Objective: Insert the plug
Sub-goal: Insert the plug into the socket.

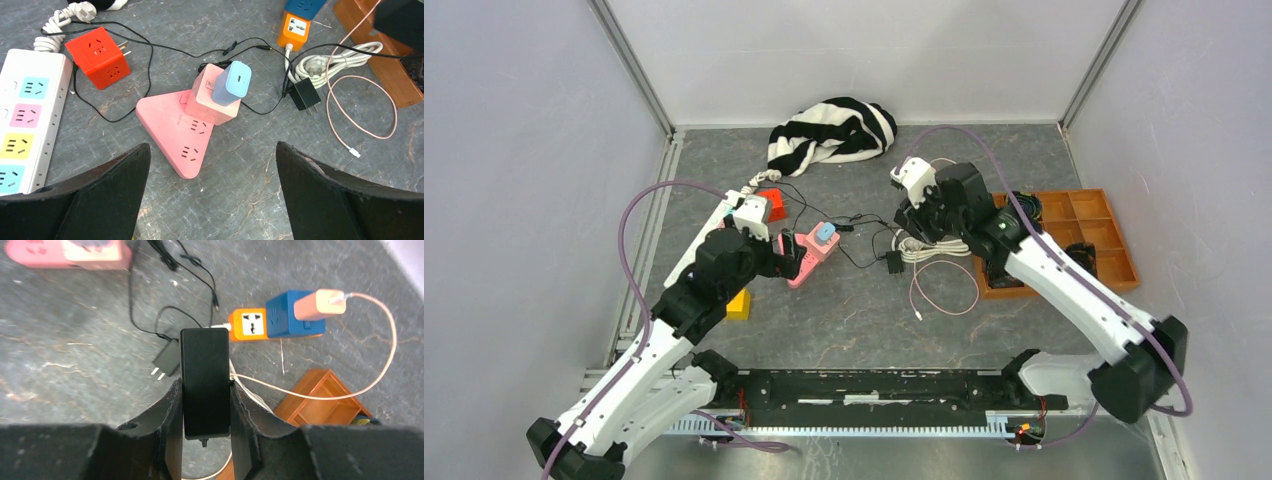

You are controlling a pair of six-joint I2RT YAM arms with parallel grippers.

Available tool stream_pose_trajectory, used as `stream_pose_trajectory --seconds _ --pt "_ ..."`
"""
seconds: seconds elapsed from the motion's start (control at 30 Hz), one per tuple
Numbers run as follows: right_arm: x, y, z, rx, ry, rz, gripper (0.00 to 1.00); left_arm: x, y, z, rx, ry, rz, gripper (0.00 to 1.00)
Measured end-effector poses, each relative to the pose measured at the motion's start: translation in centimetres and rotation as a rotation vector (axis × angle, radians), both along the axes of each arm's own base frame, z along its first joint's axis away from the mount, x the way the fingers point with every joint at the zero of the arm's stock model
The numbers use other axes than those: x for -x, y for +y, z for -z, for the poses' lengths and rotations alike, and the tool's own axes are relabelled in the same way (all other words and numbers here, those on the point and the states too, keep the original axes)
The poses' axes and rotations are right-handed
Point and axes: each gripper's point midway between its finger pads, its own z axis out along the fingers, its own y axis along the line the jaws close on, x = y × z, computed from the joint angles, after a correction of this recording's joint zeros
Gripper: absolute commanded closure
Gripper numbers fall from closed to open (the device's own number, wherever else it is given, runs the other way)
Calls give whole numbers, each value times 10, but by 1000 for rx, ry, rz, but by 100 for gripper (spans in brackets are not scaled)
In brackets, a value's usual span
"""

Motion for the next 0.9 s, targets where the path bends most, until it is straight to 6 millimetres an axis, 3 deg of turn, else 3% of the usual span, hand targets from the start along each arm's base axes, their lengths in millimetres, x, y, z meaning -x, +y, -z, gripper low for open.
stream_pose_trajectory --seconds 0.2,0.4,0.7,0.9 --pt "-47 -30 56 52 132 60 95 1 2 -1 1 -6 -6 0" --pt "-73 -42 95 63 180 65 95 3 5 -6 12 -28 -12 0" --pt "-94 -32 123 90 158 12 96 7 15 -24 41 -97 -48 0" --pt "-105 -30 127 99 111 2 96 11 23 -31 55 -133 -73 0"
